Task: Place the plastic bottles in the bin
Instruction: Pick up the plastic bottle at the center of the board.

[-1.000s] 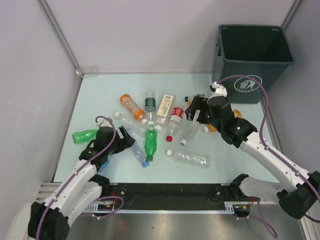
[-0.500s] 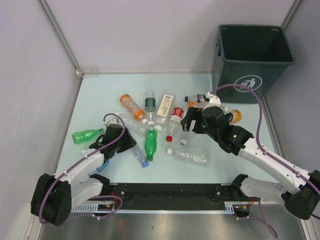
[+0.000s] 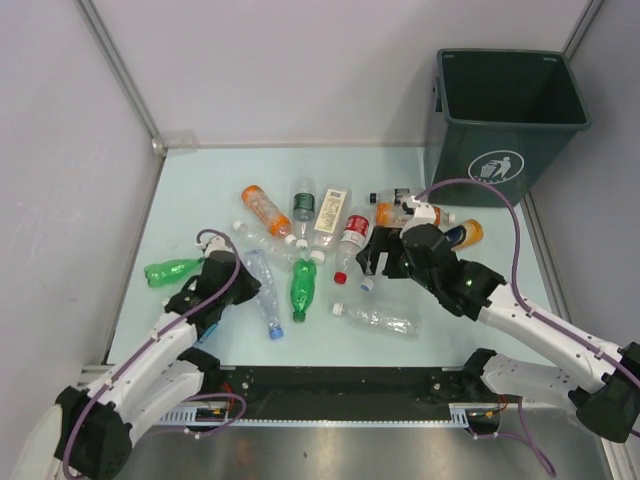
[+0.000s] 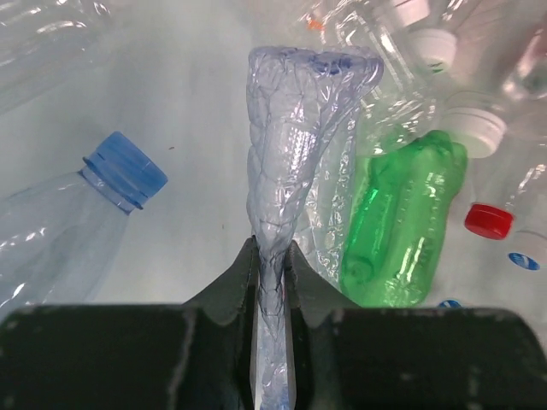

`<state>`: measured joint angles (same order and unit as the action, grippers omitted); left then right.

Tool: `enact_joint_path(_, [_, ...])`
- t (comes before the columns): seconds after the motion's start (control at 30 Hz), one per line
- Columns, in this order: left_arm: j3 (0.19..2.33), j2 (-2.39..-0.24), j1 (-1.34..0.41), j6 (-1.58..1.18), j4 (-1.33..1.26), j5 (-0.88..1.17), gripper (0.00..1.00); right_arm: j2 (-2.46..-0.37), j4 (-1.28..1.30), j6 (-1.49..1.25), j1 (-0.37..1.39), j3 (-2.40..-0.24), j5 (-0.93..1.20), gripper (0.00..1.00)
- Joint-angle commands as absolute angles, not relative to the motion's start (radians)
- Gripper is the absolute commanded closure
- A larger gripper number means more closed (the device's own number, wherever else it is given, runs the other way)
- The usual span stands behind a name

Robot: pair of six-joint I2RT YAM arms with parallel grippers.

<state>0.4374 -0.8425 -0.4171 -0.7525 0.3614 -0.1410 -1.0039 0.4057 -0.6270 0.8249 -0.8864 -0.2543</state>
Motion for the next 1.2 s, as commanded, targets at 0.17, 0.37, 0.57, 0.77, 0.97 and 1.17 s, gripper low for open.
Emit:
enact_joint_path(0.17, [0.563, -0.597, -0.426, -0.715, 0.486, -0.036, 0.99, -1.07, 0.051, -0.479, 0.943, -0.819, 0.121, 0.0])
enact_joint_path(0.37, [0.609, -0.594, -0.429, -0.663, 0.358, 0.32, 0.97, -1.21, -0.2, -0.453, 1.029, -0.816, 0.265, 0.0])
enact_joint_path(0.57, [0.623, -0.597, -0.43, -0.611, 0.304, 0.475, 0.94, -1.321, -0.363, -0.479, 1.046, -0.818, 0.348, 0.0])
enact_joint_path(0.77, [0.618, -0.601, -0.433, -0.612, 0.216, 0.586, 0.93, -1.358, -0.41, -0.495, 1.051, -0.821, 0.345, 0.0])
enact_joint_path(0.97, [0.606, -0.601, -0.434, -0.637, 0.155, 0.623, 0.9, -1.351, -0.417, -0.515, 1.052, -0.824, 0.308, 0.23])
enact_joint_path(1.17, [0.614, -0.569, -0.434, -0.604, 0.199, 0.543, 0.7, -1.348, -0.4, -0.52, 1.057, -0.822, 0.288, 0.68])
